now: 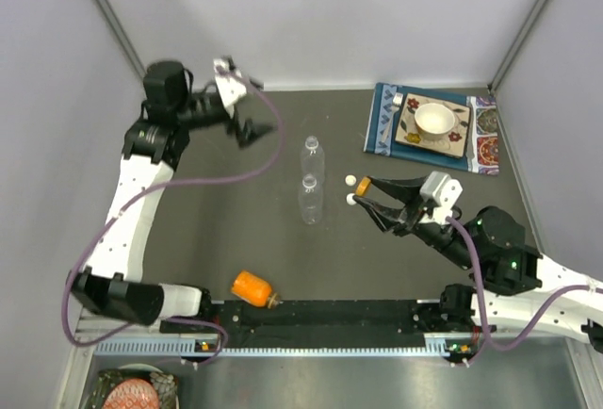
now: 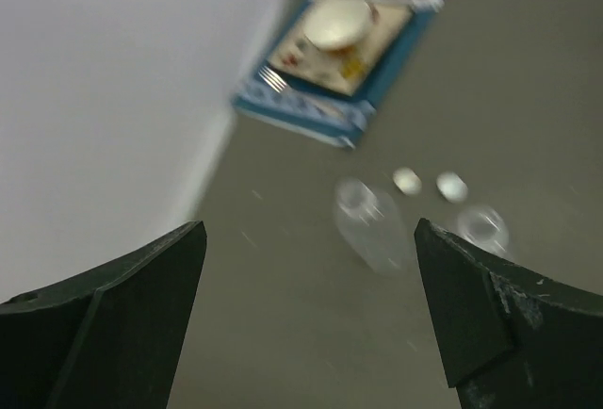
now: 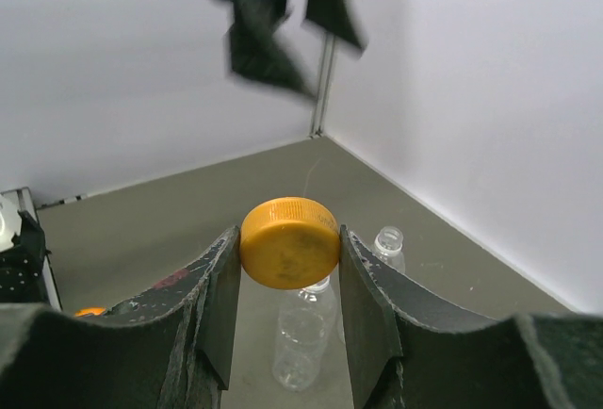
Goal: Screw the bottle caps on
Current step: Pick up the plastic bottle at the center of the board.
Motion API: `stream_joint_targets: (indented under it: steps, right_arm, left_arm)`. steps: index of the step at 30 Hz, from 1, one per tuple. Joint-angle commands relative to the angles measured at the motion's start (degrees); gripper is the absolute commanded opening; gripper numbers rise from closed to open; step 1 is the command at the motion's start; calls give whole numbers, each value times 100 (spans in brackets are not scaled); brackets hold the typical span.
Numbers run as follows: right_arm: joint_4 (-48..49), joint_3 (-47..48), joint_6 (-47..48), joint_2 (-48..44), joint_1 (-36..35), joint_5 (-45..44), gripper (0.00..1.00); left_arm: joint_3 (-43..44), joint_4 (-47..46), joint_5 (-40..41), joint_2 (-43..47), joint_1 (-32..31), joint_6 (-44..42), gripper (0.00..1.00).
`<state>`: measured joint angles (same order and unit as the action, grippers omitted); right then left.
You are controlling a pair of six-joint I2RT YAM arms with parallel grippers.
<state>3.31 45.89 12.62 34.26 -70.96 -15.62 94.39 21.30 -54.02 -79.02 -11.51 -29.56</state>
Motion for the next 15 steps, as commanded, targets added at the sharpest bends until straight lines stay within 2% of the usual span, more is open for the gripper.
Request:
stream_joint_targets:
  steps: [1, 3, 10, 13, 14, 15]
  right_arm:
    - [12, 227, -181, -218, 47, 32, 35]
    - [-67, 245, -216, -253, 47, 41, 35]
    - [-278, 245, -383, -288, 38, 15, 35]
    - [-314, 219, -454, -306, 47, -3, 35]
    - [-322, 210, -471, -323, 47, -29, 36]
    - [-322, 193, -480, -332, 47, -64, 36]
  left_arm:
    - [-1139, 3474, 136, 1256, -9, -2692, 98]
    - [-1509, 4246, 225, 1764, -9, -3037, 98]
    - [-2696, 5251, 840, 2988, -325, -3389, 97]
    - [-3346, 5743, 963, 3340, -387, -4222, 95]
    - [-3748, 5858, 1077, 3576, -413, -4851, 96]
    - [-3952, 5903, 1121, 3709, -440, -5075, 97]
